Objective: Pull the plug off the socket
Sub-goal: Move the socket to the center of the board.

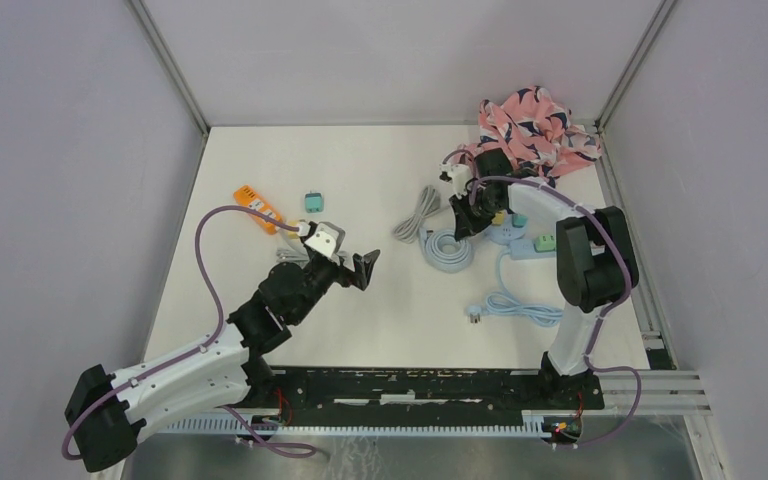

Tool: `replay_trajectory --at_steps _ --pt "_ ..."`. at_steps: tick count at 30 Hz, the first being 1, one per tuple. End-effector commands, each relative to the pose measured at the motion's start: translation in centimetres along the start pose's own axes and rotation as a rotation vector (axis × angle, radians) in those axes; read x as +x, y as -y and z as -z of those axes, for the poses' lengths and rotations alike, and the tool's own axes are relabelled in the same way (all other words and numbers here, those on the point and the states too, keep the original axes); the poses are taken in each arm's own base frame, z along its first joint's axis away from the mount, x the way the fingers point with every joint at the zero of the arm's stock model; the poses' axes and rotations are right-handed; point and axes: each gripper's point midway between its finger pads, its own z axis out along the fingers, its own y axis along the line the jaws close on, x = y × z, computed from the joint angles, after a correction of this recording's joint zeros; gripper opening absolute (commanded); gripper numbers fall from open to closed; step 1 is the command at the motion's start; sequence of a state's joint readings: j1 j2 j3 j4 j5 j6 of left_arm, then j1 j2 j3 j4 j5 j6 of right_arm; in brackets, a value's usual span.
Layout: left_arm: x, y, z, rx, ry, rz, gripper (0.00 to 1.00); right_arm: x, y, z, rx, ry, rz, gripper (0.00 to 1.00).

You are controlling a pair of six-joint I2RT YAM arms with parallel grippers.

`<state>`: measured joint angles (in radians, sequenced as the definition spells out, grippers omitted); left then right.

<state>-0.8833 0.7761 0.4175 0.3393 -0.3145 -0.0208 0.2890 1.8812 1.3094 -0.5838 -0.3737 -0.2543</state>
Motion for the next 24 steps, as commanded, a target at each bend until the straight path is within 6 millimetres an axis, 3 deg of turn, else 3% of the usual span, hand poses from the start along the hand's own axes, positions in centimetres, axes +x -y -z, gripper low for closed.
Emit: replay_trajectory --at_steps 1,4,14,17,20,24 --pt "-1.7 -0.5 0.1 -0.027 0.069 -0.003 0.99 -1.0 -6.6 2.5 -0.222 0.066 0.098 0.07" --pt "-1.8 -0.8 0.3 -0.042 0.080 0.006 0.99 -0.9 -9.6 3.3 -0.303 0.100 0.173 0.05" --pt "-2.7 -3.2 2.2 -0.148 0.170 0.089 0.99 2.5 -21.2 2.7 -0.613 0.098 0.490 0.09" --pt "-2.9 -3.7 2.8 -0.175 0.193 0.126 1.00 3.8 -23.0 1.9 -0.639 0.042 0.550 0.17" --pt "-3.2 -3.7 3.4 -0.169 0.209 0.183 1.00 4.6 -24.0 1.7 -0.647 0.001 0.600 0.33" --pt "-3.3 -2.7 3.8 -0.113 0.204 0.264 1.00 3.4 -23.9 3.4 -0.622 0.008 0.650 0.55"
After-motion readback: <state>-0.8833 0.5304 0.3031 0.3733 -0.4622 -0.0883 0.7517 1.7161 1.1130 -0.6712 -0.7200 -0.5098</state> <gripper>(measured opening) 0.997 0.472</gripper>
